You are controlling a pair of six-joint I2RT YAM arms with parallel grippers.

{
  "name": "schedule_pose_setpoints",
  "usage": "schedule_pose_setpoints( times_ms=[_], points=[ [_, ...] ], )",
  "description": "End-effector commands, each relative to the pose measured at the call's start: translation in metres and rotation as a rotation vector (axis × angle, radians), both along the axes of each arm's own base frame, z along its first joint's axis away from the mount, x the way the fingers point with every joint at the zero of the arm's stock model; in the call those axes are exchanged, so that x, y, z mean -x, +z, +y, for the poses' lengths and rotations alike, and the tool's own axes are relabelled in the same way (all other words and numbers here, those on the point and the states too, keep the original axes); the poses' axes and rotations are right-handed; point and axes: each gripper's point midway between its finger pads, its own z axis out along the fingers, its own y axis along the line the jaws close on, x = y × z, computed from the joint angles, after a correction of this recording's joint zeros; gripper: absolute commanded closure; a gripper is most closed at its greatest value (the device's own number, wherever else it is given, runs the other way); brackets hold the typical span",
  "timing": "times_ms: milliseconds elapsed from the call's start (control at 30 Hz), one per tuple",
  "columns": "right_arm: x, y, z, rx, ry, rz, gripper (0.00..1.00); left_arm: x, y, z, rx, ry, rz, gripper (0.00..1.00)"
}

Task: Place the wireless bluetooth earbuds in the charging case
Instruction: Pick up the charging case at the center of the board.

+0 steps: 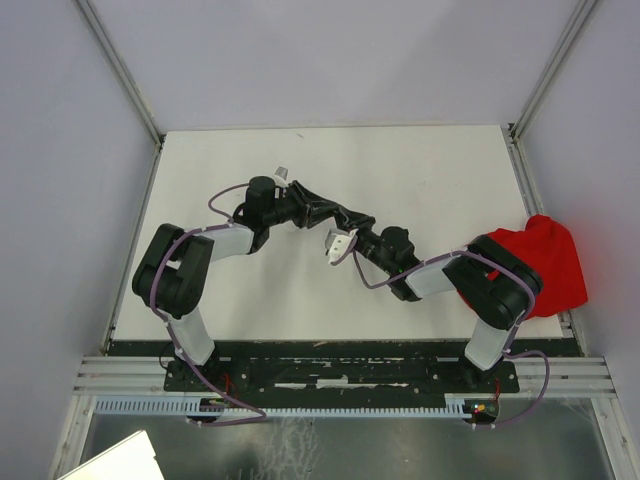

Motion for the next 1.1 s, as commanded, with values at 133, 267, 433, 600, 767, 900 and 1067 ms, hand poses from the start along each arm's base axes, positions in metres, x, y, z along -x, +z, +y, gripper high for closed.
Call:
schedule_pose_setpoints(
  times_ms=[133,267,433,600,767,900,1067],
  points=[
    [0.006,0.014,0.004,-0.082,0.047,0.0,0.98,-0.006,0.021,0.0,0.062,-0.005,-0.077,0.77],
    [0.005,0.014,0.004,-0.092,0.045,0.008,0.97,-0.006,0.02,0.002,0.071,-0.008,-0.08,0.9],
    [0.005,0.015,0.002,-0.113,0.057,0.045,0.75,-0.008,0.019,0.004,0.071,-0.005,-0.082,0.97],
    [0.005,0.017,0.001,-0.12,0.069,0.067,0.57,-0.011,0.017,0.005,0.069,0.004,-0.078,0.97],
    [0.004,0.019,-0.003,-0.121,0.066,0.072,0.52,-0.013,0.017,0.007,0.07,0.007,-0.079,0.97],
    [0.004,0.022,-0.006,-0.134,0.061,0.072,0.51,-0.015,0.015,0.009,0.068,0.013,-0.077,0.97],
    [0.002,0.037,-0.022,-0.214,-0.002,0.137,0.45,-0.021,0.018,0.022,0.065,0.06,-0.094,0.97]
  ],
)
